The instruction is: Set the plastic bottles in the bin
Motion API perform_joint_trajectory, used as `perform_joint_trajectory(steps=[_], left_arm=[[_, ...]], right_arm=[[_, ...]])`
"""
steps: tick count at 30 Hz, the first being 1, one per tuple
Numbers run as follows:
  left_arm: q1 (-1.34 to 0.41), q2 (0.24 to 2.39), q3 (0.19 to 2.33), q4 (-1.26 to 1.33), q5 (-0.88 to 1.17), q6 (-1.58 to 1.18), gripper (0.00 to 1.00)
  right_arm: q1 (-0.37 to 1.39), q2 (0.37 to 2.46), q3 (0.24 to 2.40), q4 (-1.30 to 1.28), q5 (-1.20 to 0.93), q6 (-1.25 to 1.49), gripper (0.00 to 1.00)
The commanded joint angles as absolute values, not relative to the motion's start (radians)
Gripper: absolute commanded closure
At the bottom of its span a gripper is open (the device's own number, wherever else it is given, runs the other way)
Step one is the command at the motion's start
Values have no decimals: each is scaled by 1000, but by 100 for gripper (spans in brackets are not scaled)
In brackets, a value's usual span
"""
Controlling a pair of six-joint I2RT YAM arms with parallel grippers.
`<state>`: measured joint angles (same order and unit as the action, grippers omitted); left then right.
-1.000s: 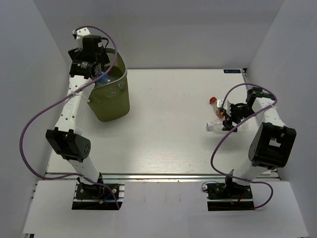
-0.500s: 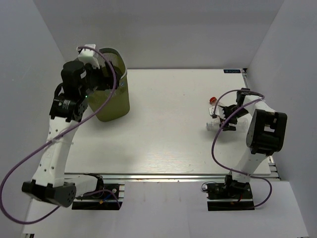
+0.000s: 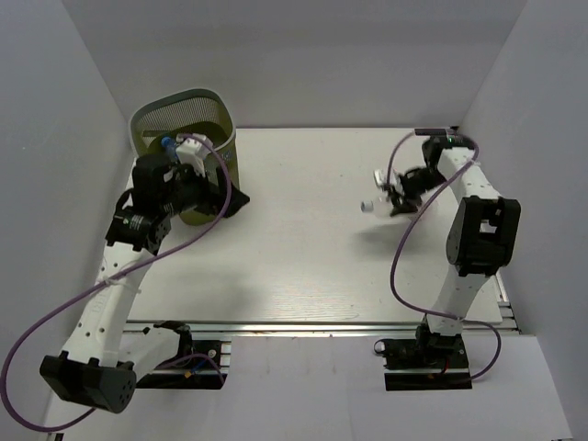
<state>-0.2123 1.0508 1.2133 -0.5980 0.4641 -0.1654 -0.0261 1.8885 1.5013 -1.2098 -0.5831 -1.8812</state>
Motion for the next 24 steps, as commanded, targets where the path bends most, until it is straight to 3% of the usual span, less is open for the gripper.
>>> perform_joint_trajectory(steps=[1,3,4,6,7,8,9,11,14,18,24], left_arm=[[-212,968,1109,-598,595,-193,1],[-221,924,1027,-586,614,-218,1],[-221,910,1000,-559,623,-231,1],[-221,887,945,-549,623,-259,1],[-221,878,933,-549,611,-259,1],[-221,864,919,-549,611,-259,1],[-221,853,908,-572,600,-259,1],[-221,841,899,-586,600,-259,1],[-221,827,874,-613,591,-268,1],[-221,793,810,-623,591,-297,1],[-221,718,753,-611,591,-342,1]], right_arm=[[60,1896,1866,-1315,-952,-1694,89],[147,1958,1998,-1302,-1079,-1572,89],[170,2001,2184,-1252,-1107,-1455,89],[259,2010,2239,-966,-1161,-1147,89],[281,1978,2164,-667,-1161,-1024,89],[322,1953,2102,-265,-1132,-660,89],[363,1906,1947,105,-1079,-468,88],[426,1933,2024,339,-1026,-354,89],[517,2112,2276,517,-919,-163,88],[636,2209,2302,776,-764,-274,88],[732,2273,2356,885,-696,-250,85]])
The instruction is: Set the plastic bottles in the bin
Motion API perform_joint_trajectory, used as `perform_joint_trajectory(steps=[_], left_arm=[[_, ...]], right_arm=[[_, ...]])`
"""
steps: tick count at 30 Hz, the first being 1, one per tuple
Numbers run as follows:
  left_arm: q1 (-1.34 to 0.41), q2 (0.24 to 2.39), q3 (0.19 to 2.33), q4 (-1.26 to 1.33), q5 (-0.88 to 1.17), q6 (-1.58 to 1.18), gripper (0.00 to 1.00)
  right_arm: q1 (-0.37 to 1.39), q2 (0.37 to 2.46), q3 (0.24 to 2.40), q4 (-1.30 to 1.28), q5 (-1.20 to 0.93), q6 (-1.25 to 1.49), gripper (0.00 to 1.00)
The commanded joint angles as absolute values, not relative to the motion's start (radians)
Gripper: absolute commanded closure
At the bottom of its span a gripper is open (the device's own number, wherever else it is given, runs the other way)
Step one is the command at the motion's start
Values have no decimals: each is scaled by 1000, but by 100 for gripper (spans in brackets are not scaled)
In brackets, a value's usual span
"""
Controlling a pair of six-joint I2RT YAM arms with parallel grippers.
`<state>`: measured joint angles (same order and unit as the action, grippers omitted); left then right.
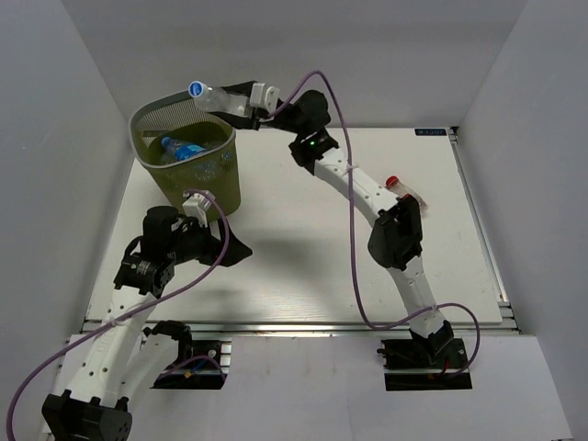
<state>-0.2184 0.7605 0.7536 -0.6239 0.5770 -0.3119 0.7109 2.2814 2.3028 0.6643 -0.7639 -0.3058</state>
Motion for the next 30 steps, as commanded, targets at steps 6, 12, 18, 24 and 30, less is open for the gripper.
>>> perform_joint_trajectory(steps=[6,12,18,24,30], left_arm=[[-230,739,744,-588,600,-342,1],[-241,868,799,-439,629,-351,1],[-330,1032,854,-289,638,-373,1],[-428,1163,868,-178,627,-373,1],[-495,1215,903,-161,608,-382,1]], right_arm=[[798,2310,2353,917,-634,-230,51],[812,2335,2327,847,-585,-166,11],[758,2289,2333,795,-529,-163,11],[612,2171,2266,654,-497,-141,16],[627,2333,2454,580,-617,-72,62]])
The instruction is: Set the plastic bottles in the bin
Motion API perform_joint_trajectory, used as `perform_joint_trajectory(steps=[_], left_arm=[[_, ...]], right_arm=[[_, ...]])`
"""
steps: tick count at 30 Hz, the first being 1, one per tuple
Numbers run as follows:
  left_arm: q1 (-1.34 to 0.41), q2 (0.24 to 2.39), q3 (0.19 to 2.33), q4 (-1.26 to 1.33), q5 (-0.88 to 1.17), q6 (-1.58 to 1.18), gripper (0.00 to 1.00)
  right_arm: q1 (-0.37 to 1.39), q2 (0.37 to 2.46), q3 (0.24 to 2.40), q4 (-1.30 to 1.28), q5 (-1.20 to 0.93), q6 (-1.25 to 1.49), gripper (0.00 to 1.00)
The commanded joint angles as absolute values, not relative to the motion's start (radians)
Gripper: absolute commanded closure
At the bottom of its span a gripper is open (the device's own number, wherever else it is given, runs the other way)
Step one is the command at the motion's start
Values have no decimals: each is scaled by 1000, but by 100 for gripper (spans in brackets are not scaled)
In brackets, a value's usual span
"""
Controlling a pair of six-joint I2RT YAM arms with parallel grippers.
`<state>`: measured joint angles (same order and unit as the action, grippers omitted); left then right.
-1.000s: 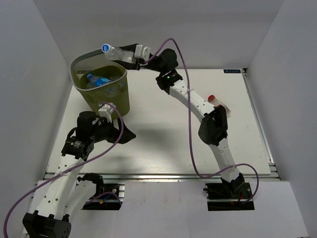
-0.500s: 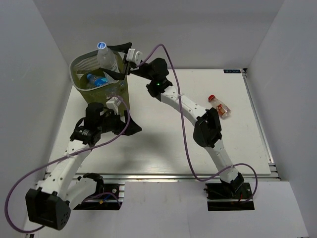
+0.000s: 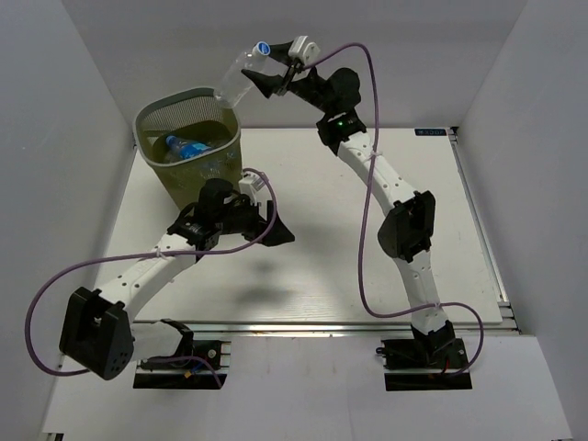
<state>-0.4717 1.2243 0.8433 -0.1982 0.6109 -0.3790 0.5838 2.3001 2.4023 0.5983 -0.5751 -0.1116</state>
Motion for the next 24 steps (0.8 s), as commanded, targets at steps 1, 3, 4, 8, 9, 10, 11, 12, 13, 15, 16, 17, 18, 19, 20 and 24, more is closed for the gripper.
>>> perform_joint_trajectory(steps=[1,3,4,8,9,10,11,12,13,15,16,17,18,19,20,24], left_arm=[[-511,1215,913,-187,597,-382,1],[-524,1175,923,-215,566,-373,1],[-534,1160,914,-225,557,-373,1],[-545,1103,870,-249,532,-373,1],[-545,1094,861,-249,532,-385,1],[-555,1085,842,-249,532,-385,1],[-555,1075,842,-249,532,-396,1],[-555,1063,832,-249,522,-396,1],[-564,1063,831,-249,512,-396,1],[-565,1054,831,-259,500,-396,1],[-565,1054,831,-259,491,-396,1],[-574,1054,831,-259,491,-396,1],[-574,1045,831,-259,480,-396,1],[-574,1045,831,-259,480,-405,1],[-583,1045,831,-259,480,-405,1],[-594,1057,831,-249,471,-405,1]], right_arm=[[633,2327,2406,594,-603,-75,53],[643,2301,2366,627,-603,-61,46],[646,2296,2337,633,-609,-58,49],[658,2325,2388,614,-655,-43,55],[660,2327,2388,609,-658,-40,55],[667,2326,2382,612,-657,-40,55],[672,2318,2370,611,-654,-38,51],[676,2318,2365,611,-652,-43,41],[689,2318,2362,612,-643,-46,25],[696,2319,2358,604,-635,-48,10],[701,2318,2358,603,-634,-37,10],[701,2315,2359,600,-635,-40,10],[701,2313,2364,597,-640,-34,10],[698,2309,2370,595,-643,-22,10],[699,2289,2373,595,-643,-17,10],[667,2175,2350,528,-591,-61,10]])
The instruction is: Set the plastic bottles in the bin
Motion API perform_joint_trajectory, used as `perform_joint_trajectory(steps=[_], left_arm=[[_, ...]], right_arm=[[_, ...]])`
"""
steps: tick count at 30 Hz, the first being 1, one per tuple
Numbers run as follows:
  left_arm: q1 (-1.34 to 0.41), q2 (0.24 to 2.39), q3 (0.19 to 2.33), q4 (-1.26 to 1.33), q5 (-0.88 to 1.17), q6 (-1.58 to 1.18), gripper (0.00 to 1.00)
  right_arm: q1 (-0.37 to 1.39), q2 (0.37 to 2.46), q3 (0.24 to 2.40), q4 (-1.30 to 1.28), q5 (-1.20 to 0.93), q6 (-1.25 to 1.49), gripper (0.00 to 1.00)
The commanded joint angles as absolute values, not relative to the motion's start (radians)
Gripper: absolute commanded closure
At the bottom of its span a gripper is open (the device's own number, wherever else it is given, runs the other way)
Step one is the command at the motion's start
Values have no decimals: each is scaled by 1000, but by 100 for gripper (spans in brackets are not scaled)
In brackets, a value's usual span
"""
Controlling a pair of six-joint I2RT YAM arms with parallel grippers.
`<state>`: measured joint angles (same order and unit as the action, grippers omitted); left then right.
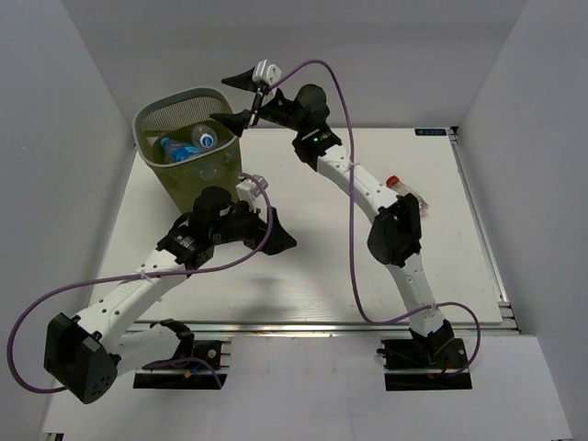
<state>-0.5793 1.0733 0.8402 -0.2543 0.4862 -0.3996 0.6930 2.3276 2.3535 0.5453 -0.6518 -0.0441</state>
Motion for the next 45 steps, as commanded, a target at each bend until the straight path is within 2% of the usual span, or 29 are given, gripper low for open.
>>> perform_joint_trajectory(steps=[1,2,3,4,6,7,9,10,11,13,18,20,32,42,43,45], left_arm=[[-594,1071,831,-249,462,-405,1],[-594,1092,844,-238,462,-394,1],[-594,1106,854,-238,448,-382,1],[-603,1123,854,-223,448,-382,1],[-613,1160,864,-201,434,-371,1],[-614,1193,864,-187,434,-371,1],[-623,1224,864,-140,413,-371,1],[-623,1239,864,-126,404,-371,1],[-632,1267,864,-112,394,-371,1],[-643,1296,864,-103,373,-371,1],[-652,1361,906,-103,383,-331,1],[-652,1371,916,-112,393,-331,1],[-661,1267,810,-130,351,-363,1],[-670,1243,819,-182,311,-383,1],[-670,1243,819,-193,311,-383,1],[-670,1232,830,-202,311,-383,1]], right_arm=[[646,2117,2323,467,-496,-77,10],[612,2064,2315,366,-451,-148,14],[594,2043,2310,309,-412,-164,24],[527,2013,2307,181,-347,-172,54],[360,1959,2270,-35,-330,-152,87],[321,1930,2213,-245,-318,-172,100],[193,1904,2186,-400,-290,-295,100],[167,1901,2174,-601,-263,-325,97],[141,1895,2134,-665,-220,-372,41],[51,1901,2068,-855,-184,-431,10],[-74,1821,1781,-873,-179,-607,10],[-97,1838,1749,-891,-227,-632,10],[-66,2087,1821,-865,-281,-577,10],[-2,2230,1816,-750,-74,-589,10],[-3,2229,1818,-753,-83,-601,23],[-2,2223,1818,-768,-130,-621,43]])
